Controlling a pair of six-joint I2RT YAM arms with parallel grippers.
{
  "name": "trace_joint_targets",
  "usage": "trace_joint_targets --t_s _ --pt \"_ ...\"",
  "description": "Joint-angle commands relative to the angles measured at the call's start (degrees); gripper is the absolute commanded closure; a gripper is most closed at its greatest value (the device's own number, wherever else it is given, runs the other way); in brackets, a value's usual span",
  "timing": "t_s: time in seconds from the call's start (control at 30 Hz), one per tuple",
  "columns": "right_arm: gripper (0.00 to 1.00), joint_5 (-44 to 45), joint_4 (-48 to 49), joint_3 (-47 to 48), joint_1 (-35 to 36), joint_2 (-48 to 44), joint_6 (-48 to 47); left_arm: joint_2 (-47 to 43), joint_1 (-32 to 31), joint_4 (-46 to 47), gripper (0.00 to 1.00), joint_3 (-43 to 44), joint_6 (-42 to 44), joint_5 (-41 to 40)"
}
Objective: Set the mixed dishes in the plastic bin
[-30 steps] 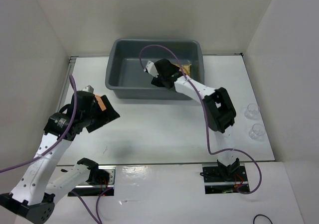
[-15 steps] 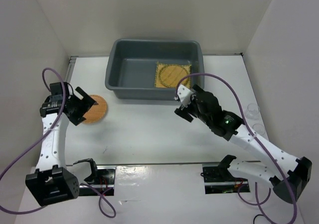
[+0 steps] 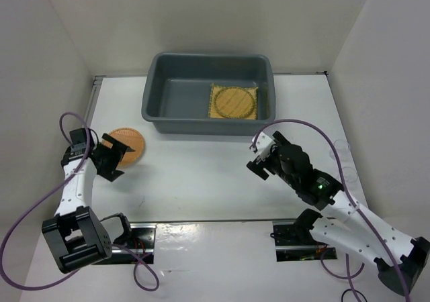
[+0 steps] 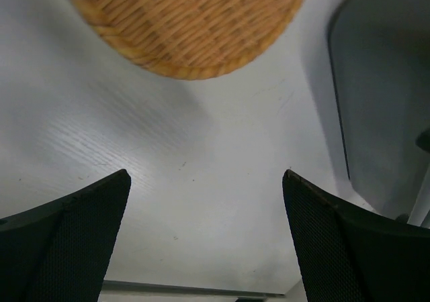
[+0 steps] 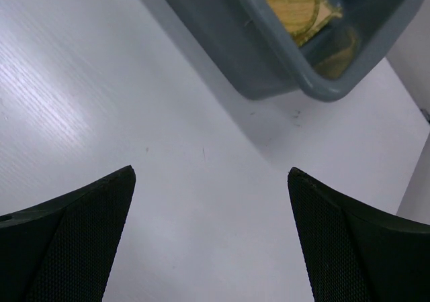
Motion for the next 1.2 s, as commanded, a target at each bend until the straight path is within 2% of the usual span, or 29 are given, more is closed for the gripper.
trace_joint_targets --t_s 0.0,0.07,0.17,0.23,0.33,0.43,0.47,0.53,0.57,0.6,0.77,1.0,1.17 --pt "0.02 2.26 -3.26 1.96 0.39 0.27 3.32 0.91 2.40 2.07 0.00 -1.28 -4.33 -0.45" --pt "0.02 2.78 -8.16 1.44 0.39 -3.24 4.90 2.84 4.60 2.85 0.00 -1.28 -4.33 1.38" --pt "0.02 6.47 -4.96 -4.08 0.39 -11.94 3.68 4.51 7.33 7.68 0.00 -1.45 -4.33 7.34" --pt "0.02 5.16 -4.33 -4.10 1.96 -14.32 3.68 4.52 7.86 13.64 0.00 -3.02 -4.86 9.73" --pt "0.02 6.73 -4.33 -4.10 3.64 -13.81 3.68 3.12 7.86 17.61 0.00 -4.70 -4.86 11.76" --pt "0.02 6.74 -3.80 -4.10 4.95 -12.66 3.68 3.11 7.86 17.62 0.00 -5.40 -3.37 11.06" --pt "0.02 6.74 -3.80 -4.10 4.96 -12.66 3.68 3.11 9.60 18.76 0.00 -6.36 -3.36 10.54" --pt "0.02 6.74 -3.80 -4.10 5.49 -12.66 3.68 3.11 11.37 23.05 0.00 -11.63 -7.92 13.59" --pt "0.02 6.74 -3.80 -4.10 5.49 -12.66 3.68 3.64 11.90 29.86 0.00 -13.65 -11.68 15.00" --pt "0.02 6.74 -3.80 -4.10 5.49 -12.05 3.68 3.64 11.90 32.89 0.00 -15.50 -13.02 15.97" --pt "0.02 6.22 -3.80 -4.10 5.49 -11.52 3.68 2.41 11.90 40.89 0.00 -21.66 -16.72 14.14" --pt "0.02 6.21 -3.80 -4.63 5.49 -9.59 3.15 5.03 12.43 45.03 0.00 -27.02 -17.16 10.01" --pt "0.02 5.68 -4.33 -4.63 5.49 -8.97 3.15 10.92 13.66 59.27 0.02 -32.12 -23.31 9.48"
